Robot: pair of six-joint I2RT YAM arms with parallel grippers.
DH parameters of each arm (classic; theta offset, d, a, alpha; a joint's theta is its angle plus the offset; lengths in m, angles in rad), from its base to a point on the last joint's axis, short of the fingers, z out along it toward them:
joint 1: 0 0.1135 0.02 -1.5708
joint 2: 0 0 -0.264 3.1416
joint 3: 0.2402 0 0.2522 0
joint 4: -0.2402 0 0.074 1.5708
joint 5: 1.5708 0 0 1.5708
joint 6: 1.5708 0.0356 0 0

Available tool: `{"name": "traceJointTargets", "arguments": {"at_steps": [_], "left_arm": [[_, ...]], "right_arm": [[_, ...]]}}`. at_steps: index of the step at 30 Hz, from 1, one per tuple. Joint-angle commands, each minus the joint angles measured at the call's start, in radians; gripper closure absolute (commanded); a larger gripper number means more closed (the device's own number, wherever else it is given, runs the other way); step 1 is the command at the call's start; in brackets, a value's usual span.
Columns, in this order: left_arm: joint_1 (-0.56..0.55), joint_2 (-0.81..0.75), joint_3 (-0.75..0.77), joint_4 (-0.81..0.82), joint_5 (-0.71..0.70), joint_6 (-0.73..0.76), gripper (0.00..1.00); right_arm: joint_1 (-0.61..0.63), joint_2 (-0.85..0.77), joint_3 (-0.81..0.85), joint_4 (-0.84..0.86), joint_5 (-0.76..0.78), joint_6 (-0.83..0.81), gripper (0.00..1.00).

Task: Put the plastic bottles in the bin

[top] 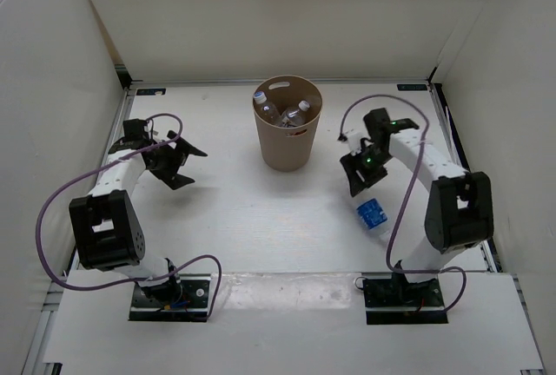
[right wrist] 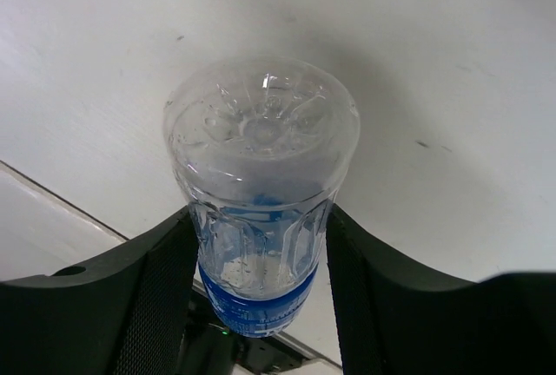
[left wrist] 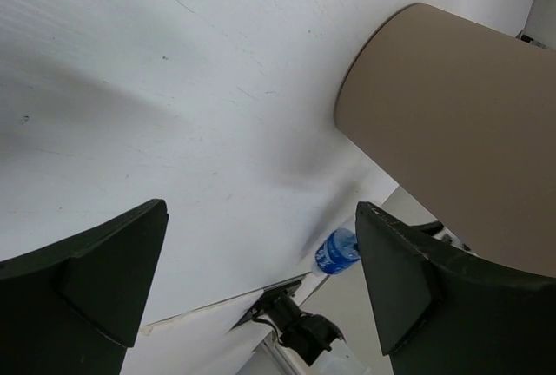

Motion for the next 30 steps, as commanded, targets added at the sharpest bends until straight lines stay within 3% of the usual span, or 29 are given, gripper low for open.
{"name": "traceJointTargets", "arguments": {"at_steps": [1, 4, 9, 12, 13, 16, 18, 22, 25, 30], "left_arm": [[0.005, 0.000, -0.003, 0.027, 0.005, -0.001, 0.01], [0.005, 0.014, 0.007, 0.026, 0.005, -0.006, 0.01], [0.004, 0.014, 0.040, 0.009, -0.021, -0.002, 0.01], [0.007, 0.018, 0.057, -0.007, -0.028, 0.010, 0.01], [0.007, 0.023, 0.062, -0.007, -0.029, 0.011, 0.01], [0.004, 0.023, 0.054, -0.004, -0.024, 0.010, 0.01], [0.004, 0.021, 0.050, 0.010, -0.021, 0.004, 0.01], [0.004, 0.018, 0.034, 0.019, -0.023, 0.005, 0.01], [0.004, 0.015, 0.031, 0.029, -0.017, 0.002, 0.01], [0.004, 0.001, 0.037, 0.024, -0.001, -0.004, 0.01]], "right_arm": [[-0.113, -0.083, 0.109, -0.014, -0.047, 0.113, 1.00], [-0.202, -0.122, 0.186, 0.000, -0.098, 0.240, 1.00], [-0.267, -0.189, 0.321, 0.222, -0.166, 0.437, 1.00], [-0.265, -0.180, 0.468, 0.338, -0.146, 0.607, 1.00], [-0.267, -0.142, 0.603, 0.345, -0.139, 0.642, 1.00], [-0.177, -0.107, 0.777, 0.348, -0.075, 0.643, 1.00], [-0.147, -0.111, 0.832, 0.440, -0.057, 0.632, 1.00], [-0.041, -0.100, 0.841, 0.599, -0.072, 0.612, 1.00], [0.005, -0.042, 0.852, 0.627, -0.165, 0.650, 1.00], [0.115, 0.086, 0.839, 0.680, -0.153, 0.628, 1.00]]}}
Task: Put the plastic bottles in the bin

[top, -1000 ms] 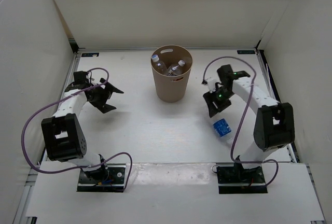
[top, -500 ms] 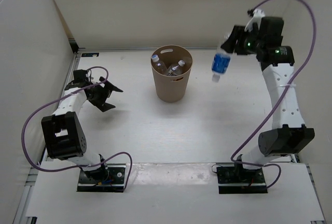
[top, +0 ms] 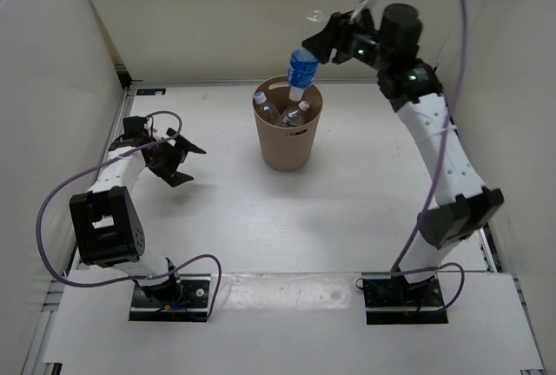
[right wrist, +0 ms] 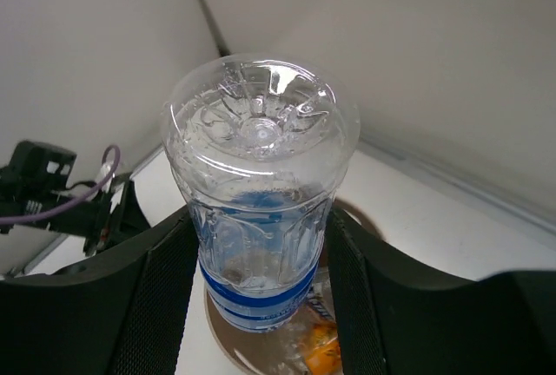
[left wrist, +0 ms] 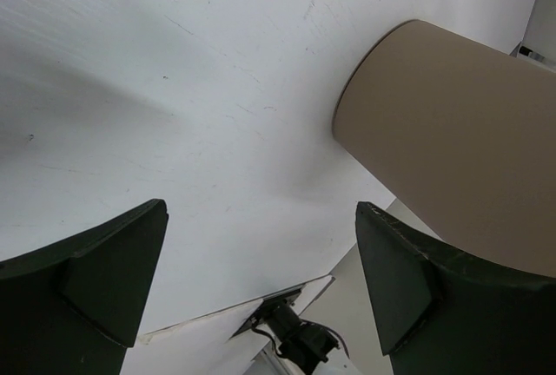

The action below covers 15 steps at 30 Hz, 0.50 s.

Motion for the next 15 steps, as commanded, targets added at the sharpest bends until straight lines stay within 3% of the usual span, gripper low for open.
{"name": "traceJointTargets", "arguments": {"at_steps": [1, 4, 6, 8, 12, 15], "left_arm": [[0.001, -0.035, 0.010, 0.013, 0.018, 0.004, 0.01], [0.001, -0.046, 0.007, 0.007, 0.023, 0.020, 0.01], [0.002, -0.060, -0.002, 0.010, 0.023, 0.024, 0.01], [0.007, -0.066, -0.008, 0.019, 0.024, 0.026, 0.01], [0.007, -0.080, -0.034, 0.035, 0.027, 0.017, 0.01], [0.007, -0.077, -0.033, 0.042, 0.026, 0.009, 0.01]], "right_arm": [[0.047, 0.112, 0.014, 0.049, -0.035, 0.003, 0.99], [0.057, 0.183, 0.075, -0.029, -0.085, -0.046, 0.47], [0.056, 0.224, 0.123, -0.082, -0.085, -0.062, 0.33], [0.048, 0.224, 0.117, -0.077, -0.073, -0.065, 0.12], [0.028, 0.218, 0.154, -0.062, -0.050, -0.083, 0.10], [0.024, 0.215, 0.217, -0.085, 0.097, -0.125, 0.10]]}}
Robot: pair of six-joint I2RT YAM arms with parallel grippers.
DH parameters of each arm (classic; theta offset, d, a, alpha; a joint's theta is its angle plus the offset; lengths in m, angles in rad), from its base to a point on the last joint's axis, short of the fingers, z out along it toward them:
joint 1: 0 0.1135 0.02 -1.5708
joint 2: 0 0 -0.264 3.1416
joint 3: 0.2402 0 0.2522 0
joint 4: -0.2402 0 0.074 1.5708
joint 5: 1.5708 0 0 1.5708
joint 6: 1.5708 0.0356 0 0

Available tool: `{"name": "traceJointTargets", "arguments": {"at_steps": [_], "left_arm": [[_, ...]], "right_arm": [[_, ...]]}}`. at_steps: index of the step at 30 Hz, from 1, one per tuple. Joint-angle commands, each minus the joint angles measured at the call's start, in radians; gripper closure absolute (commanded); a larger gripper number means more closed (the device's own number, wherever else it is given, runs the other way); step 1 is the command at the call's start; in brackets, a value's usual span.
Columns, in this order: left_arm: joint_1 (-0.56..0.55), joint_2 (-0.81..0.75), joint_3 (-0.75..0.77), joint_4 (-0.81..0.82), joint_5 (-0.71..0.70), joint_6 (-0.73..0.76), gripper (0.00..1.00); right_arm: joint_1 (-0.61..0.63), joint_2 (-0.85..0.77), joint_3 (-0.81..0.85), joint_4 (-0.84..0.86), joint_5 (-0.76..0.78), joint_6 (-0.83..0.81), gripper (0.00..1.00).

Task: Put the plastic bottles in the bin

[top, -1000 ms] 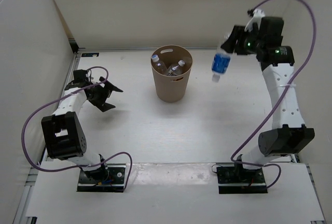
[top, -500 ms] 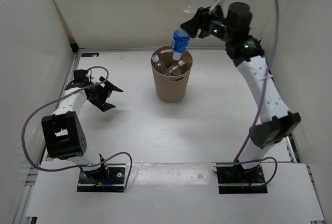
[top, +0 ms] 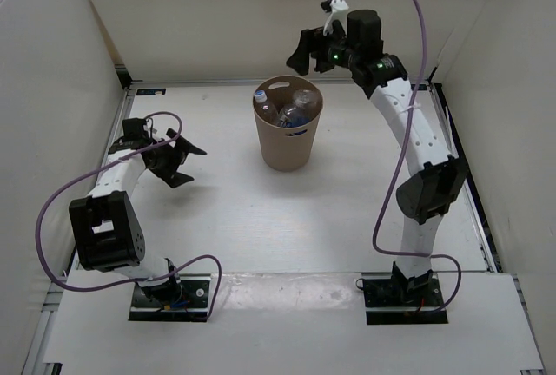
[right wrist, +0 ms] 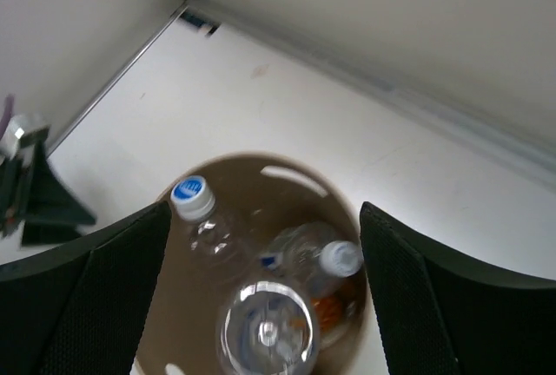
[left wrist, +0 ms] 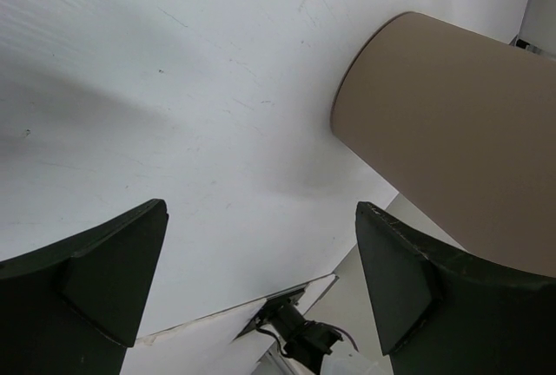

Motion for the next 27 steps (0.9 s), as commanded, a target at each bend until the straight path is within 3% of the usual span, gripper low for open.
{"name": "traceJointTargets", "arguments": {"at_steps": [1, 6, 7, 8, 10, 12, 14, 18, 22, 27], "left_arm": [[0.005, -0.043, -0.003, 0.032, 0.021, 0.000, 0.01], [0.005, -0.028, 0.009, 0.030, 0.027, 0.002, 0.01], [0.007, -0.024, 0.015, 0.030, 0.030, 0.006, 0.01], [0.007, -0.023, 0.015, 0.030, 0.028, 0.008, 0.01], [0.008, -0.015, 0.017, 0.027, 0.028, 0.006, 0.01], [0.004, -0.003, 0.017, 0.035, 0.034, -0.003, 0.01], [0.007, 0.012, 0.017, 0.036, 0.038, -0.003, 0.01], [0.007, 0.025, 0.015, 0.026, 0.036, -0.006, 0.01], [0.007, 0.045, 0.014, 0.024, 0.047, -0.018, 0.01], [0.008, 0.052, 0.006, 0.020, 0.047, -0.020, 0.01]], "right_arm": [[-0.014, -0.084, 0.119, 0.034, 0.196, -0.055, 0.10], [-0.017, -0.158, 0.071, 0.109, 0.650, -0.132, 0.10], [-0.014, -0.176, 0.035, 0.131, 0.708, -0.244, 0.10], [0.007, -0.190, 0.001, 0.192, 0.902, -0.279, 0.10], [0.023, -0.195, -0.044, 0.214, 1.035, -0.415, 0.10], [0.035, -0.205, -0.099, 0.246, 1.234, -0.454, 0.10], [0.036, -0.242, -0.142, 0.195, 1.243, -0.445, 0.10], [0.046, -0.444, -0.419, 0.172, 1.197, -0.387, 0.10], [0.072, -0.563, -0.563, 0.078, 1.148, -0.339, 0.10], [0.015, -0.629, -0.602, -0.061, 1.030, -0.226, 0.10]]}}
